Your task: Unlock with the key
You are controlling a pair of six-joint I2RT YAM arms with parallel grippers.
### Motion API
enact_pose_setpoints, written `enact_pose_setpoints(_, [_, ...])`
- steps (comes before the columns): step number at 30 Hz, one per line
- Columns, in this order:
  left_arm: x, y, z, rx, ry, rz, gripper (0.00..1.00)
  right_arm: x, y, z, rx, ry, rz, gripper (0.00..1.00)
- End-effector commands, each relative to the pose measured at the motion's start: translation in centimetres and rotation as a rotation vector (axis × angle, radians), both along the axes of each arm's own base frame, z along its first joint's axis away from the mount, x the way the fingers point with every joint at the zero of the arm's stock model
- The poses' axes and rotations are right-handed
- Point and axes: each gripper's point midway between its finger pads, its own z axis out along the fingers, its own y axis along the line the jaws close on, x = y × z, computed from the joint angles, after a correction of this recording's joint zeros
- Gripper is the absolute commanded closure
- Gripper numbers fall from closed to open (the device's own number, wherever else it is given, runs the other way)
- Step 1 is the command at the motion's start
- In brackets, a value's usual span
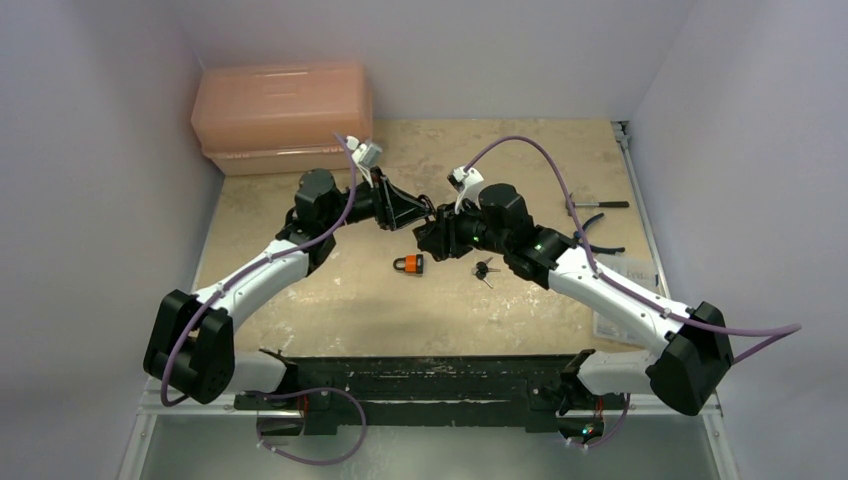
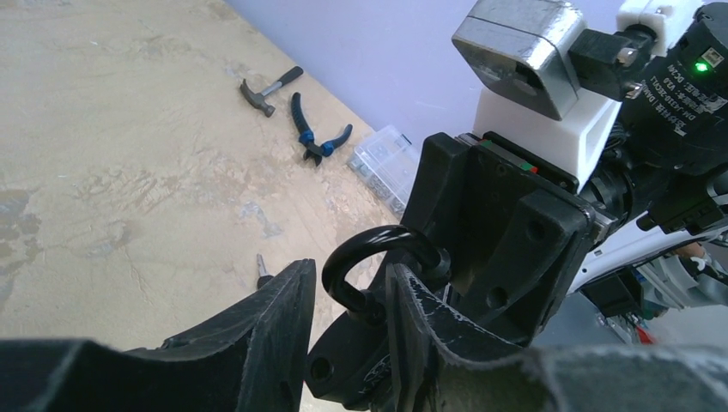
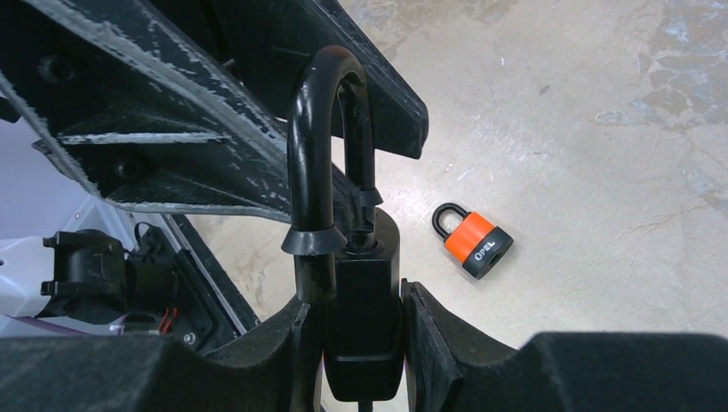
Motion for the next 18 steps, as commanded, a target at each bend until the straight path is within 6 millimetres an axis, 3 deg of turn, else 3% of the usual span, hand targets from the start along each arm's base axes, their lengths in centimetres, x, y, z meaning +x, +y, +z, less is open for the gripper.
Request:
enact_pose_setpoints(1, [0.8,-0.2,1.9,-0.015,-0.062,0.019,0.63,-0.1,1.1,6.9,0.162,-0.161,0.047,1.0])
enact_pose_setpoints(7, [1.2,-0.3,1.4,-0.011,-0.028,0.031,0.65,-0.4,1.5,6.6,0.165,-0.157,0.068,1.0])
enact_pose_setpoints(13, [1.6,-0.3,0.8,0.001,-0.002,0.043,0.91,0.6,1.3,6.0,0.123,-0.164,0.002,1.0])
enact_pose_setpoints(18, [2.8,0.0,-0.6,0.057,0.043,0.1,0.96,2.5,0.0,4.9,0.036,-0.17,-0.115,1.0])
